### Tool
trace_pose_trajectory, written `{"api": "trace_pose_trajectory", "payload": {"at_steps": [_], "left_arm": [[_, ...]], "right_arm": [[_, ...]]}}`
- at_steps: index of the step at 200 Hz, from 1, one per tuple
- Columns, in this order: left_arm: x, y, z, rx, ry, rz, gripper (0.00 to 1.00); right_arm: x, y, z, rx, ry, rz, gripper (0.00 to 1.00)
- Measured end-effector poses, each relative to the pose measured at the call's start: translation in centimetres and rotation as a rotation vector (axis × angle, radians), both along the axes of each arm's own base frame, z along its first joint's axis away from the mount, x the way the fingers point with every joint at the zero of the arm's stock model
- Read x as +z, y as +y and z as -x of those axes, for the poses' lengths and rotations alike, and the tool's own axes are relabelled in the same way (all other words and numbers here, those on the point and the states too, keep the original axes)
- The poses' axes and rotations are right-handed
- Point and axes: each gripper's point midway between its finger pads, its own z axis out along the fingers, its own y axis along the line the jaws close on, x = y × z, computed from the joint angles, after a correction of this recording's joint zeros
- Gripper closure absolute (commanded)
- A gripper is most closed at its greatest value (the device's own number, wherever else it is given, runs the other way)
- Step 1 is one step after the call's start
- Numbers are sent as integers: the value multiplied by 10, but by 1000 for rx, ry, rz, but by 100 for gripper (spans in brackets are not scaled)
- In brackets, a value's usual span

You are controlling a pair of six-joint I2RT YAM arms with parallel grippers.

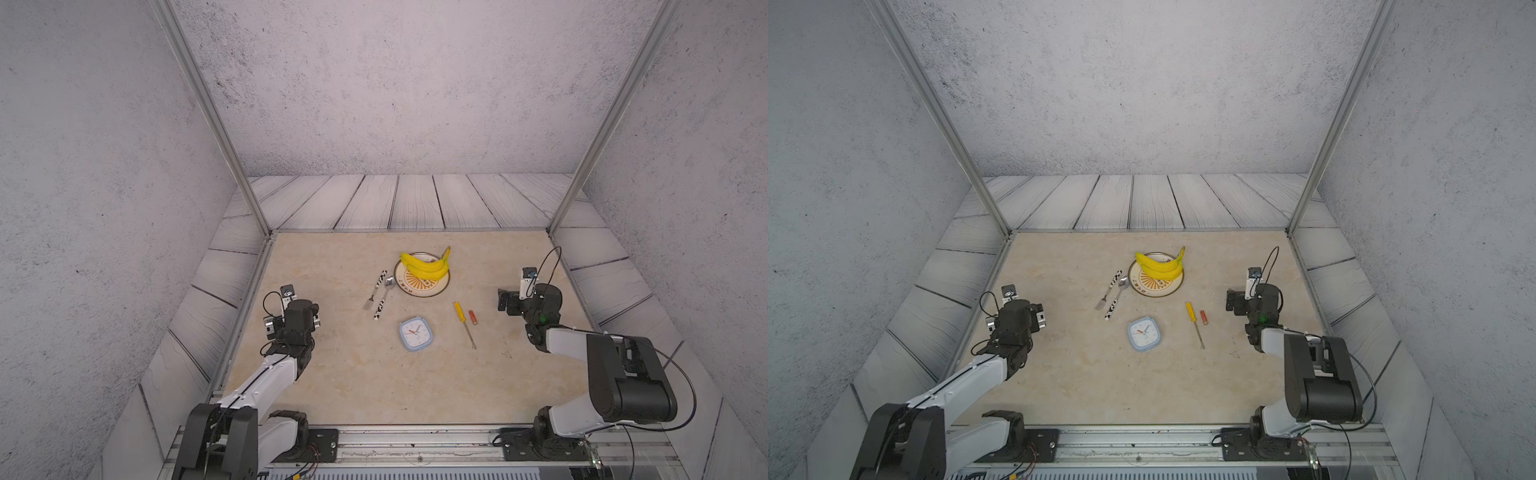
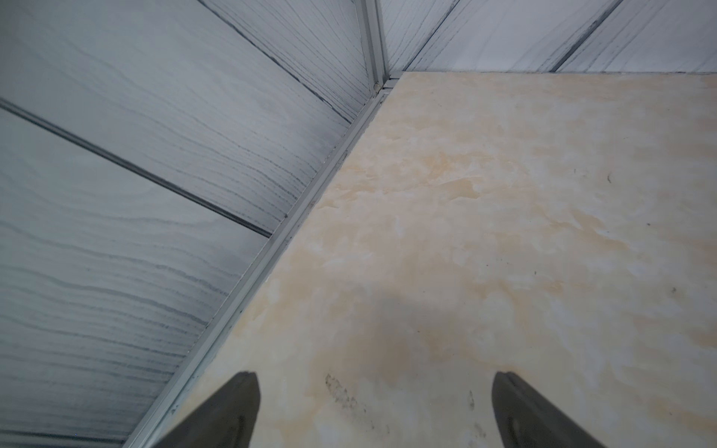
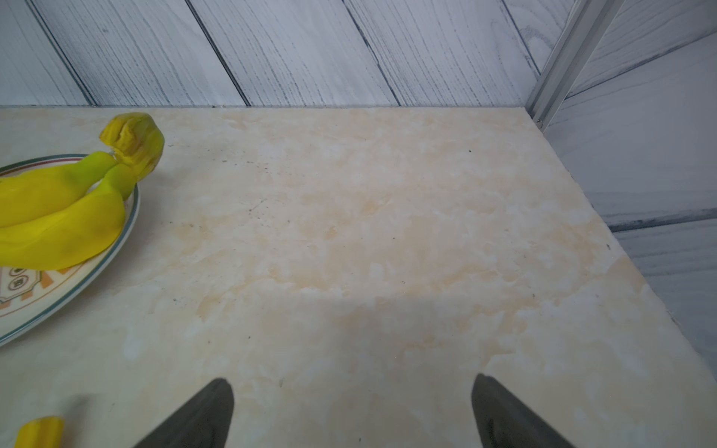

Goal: Remove the battery from the alarm
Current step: Reset both arms

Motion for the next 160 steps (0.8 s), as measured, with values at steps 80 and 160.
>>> {"api": "trace_pose_trajectory", "payload": {"at_steps": [80,160], "left_arm": [[-4,-15,-53,-208,-44,71,1],[-34,-34,-67,-322,-47,128,1]], "right_arm": [[-12,-1,4,-14,10,-1,0],[-13,-1,5,-16,15,-2,0]]}}
